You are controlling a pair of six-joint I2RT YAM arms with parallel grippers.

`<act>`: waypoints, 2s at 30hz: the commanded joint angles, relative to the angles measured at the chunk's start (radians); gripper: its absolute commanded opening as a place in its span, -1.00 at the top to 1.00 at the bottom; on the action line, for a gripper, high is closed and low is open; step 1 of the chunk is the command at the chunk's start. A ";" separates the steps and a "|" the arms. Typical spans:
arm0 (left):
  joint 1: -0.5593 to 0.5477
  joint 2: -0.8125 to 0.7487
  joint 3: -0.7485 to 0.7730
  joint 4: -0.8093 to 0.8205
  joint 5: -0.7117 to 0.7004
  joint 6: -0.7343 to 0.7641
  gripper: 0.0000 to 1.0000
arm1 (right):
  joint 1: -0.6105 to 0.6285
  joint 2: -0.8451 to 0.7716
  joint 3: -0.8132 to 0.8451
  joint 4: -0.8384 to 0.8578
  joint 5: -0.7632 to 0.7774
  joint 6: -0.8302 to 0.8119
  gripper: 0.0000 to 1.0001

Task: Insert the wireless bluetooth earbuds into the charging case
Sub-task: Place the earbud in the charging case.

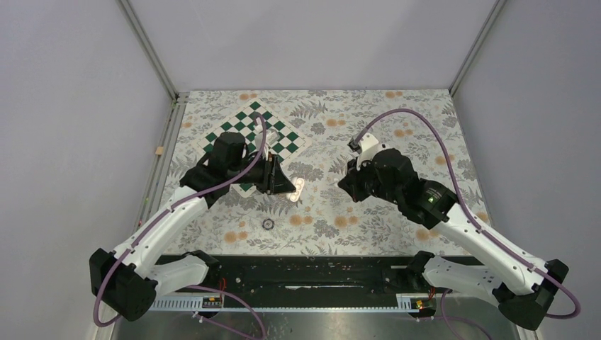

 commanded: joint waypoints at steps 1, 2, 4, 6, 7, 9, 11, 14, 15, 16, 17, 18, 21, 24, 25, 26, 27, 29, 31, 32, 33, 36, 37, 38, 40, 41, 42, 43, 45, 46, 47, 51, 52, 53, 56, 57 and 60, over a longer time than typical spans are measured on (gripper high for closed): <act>-0.016 -0.026 -0.020 0.171 -0.139 -0.103 0.56 | 0.006 0.037 0.112 -0.027 -0.024 0.216 1.00; -0.020 -0.032 -0.039 0.198 -0.141 -0.136 0.56 | 0.006 0.045 0.123 -0.041 -0.016 0.279 1.00; -0.036 -0.046 -0.082 0.303 -0.165 -0.208 0.56 | 0.006 0.051 0.129 -0.047 -0.029 0.376 1.00; -0.048 -0.061 -0.121 0.365 -0.184 -0.257 0.56 | 0.006 0.055 0.130 -0.041 -0.051 0.454 1.00; -0.053 -0.066 -0.134 0.385 -0.191 -0.271 0.56 | 0.005 0.055 0.130 -0.035 -0.062 0.497 1.00; -0.063 -0.074 -0.152 0.407 -0.210 -0.292 0.56 | 0.008 0.069 0.138 -0.023 -0.086 0.568 1.00; -0.069 -0.083 -0.172 0.438 -0.217 -0.317 0.55 | 0.009 0.097 0.164 -0.036 -0.106 0.611 1.00; -0.075 -0.088 -0.183 0.449 -0.221 -0.331 0.55 | 0.021 0.137 0.193 -0.074 -0.071 0.625 1.00; -0.077 -0.089 -0.184 0.449 -0.220 -0.331 0.55 | 0.026 0.147 0.198 -0.082 -0.061 0.627 1.00; -0.079 -0.093 -0.186 0.449 -0.227 -0.335 0.55 | 0.034 0.156 0.206 -0.087 -0.052 0.631 1.00; -0.080 -0.099 -0.189 0.449 -0.234 -0.337 0.55 | 0.042 0.168 0.217 -0.097 -0.040 0.633 1.00; -0.083 -0.103 -0.190 0.447 -0.238 -0.339 0.55 | 0.048 0.177 0.229 -0.105 -0.032 0.633 1.00; -0.091 -0.107 -0.189 0.437 -0.248 -0.346 0.55 | 0.066 0.202 0.255 -0.116 -0.021 0.632 1.00; -0.101 -0.115 -0.193 0.437 -0.263 -0.348 0.55 | 0.072 0.215 0.269 -0.126 -0.011 0.633 1.00; -0.104 -0.117 -0.195 0.437 -0.267 -0.348 0.55 | 0.072 0.218 0.273 -0.127 -0.011 0.633 1.00; -0.107 -0.119 -0.196 0.437 -0.271 -0.349 0.55 | 0.074 0.221 0.278 -0.128 0.002 0.632 1.00; -0.108 -0.122 -0.198 0.437 -0.273 -0.349 0.55 | 0.073 0.227 0.283 -0.131 0.012 0.630 1.00; -0.112 -0.125 -0.200 0.437 -0.276 -0.348 0.55 | 0.074 0.238 0.290 -0.134 0.016 0.629 1.00; -0.113 -0.129 -0.201 0.437 -0.279 -0.347 0.55 | 0.075 0.249 0.291 -0.129 0.016 0.630 1.00; -0.113 -0.131 -0.201 0.437 -0.278 -0.345 0.55 | 0.076 0.256 0.293 -0.129 0.014 0.631 1.00; -0.114 -0.133 -0.201 0.436 -0.277 -0.344 0.55 | 0.076 0.262 0.296 -0.127 0.013 0.631 1.00; -0.115 -0.138 -0.201 0.431 -0.278 -0.340 0.55 | 0.075 0.282 0.308 -0.125 0.020 0.629 1.00; -0.115 -0.140 -0.202 0.428 -0.279 -0.339 0.55 | 0.076 0.290 0.311 -0.124 0.024 0.629 1.00; -0.115 -0.141 -0.204 0.426 -0.281 -0.336 0.55 | 0.076 0.297 0.316 -0.122 0.022 0.629 1.00; -0.118 -0.145 -0.206 0.419 -0.289 -0.332 0.55 | 0.077 0.307 0.316 -0.113 0.020 0.633 1.00; -0.119 -0.147 -0.206 0.415 -0.292 -0.329 0.55 | 0.077 0.310 0.316 -0.109 0.019 0.635 1.00; -0.120 -0.149 -0.207 0.412 -0.295 -0.326 0.55 | 0.077 0.313 0.316 -0.107 0.020 0.636 1.00; -0.120 -0.151 -0.207 0.411 -0.297 -0.324 0.55 | 0.077 0.315 0.315 -0.104 0.022 0.638 1.00; -0.120 -0.154 -0.210 0.410 -0.297 -0.320 0.55 | 0.077 0.318 0.314 -0.100 0.024 0.642 1.00; -0.121 -0.155 -0.210 0.410 -0.297 -0.320 0.55 | 0.078 0.319 0.314 -0.098 0.025 0.641 1.00; -0.122 -0.157 -0.210 0.410 -0.298 -0.320 0.55 | 0.077 0.323 0.315 -0.098 0.025 0.643 1.00; -0.127 -0.161 -0.212 0.410 -0.300 -0.320 0.55 | 0.079 0.333 0.315 -0.087 0.013 0.649 1.00; -0.129 -0.161 -0.212 0.410 -0.302 -0.321 0.55 | 0.079 0.335 0.314 -0.085 0.013 0.651 1.00; -0.130 -0.162 -0.211 0.408 -0.302 -0.320 0.55 | 0.079 0.339 0.313 -0.086 0.014 0.653 1.00; -0.133 -0.162 -0.210 0.398 -0.311 -0.318 0.55 | 0.080 0.341 0.311 -0.073 0.011 0.660 1.00; -0.134 -0.162 -0.211 0.397 -0.311 -0.317 0.55 | 0.080 0.343 0.314 -0.074 0.017 0.660 1.00; -0.139 -0.164 -0.209 0.397 -0.313 -0.320 0.55 | 0.080 0.349 0.316 -0.085 0.044 0.664 1.00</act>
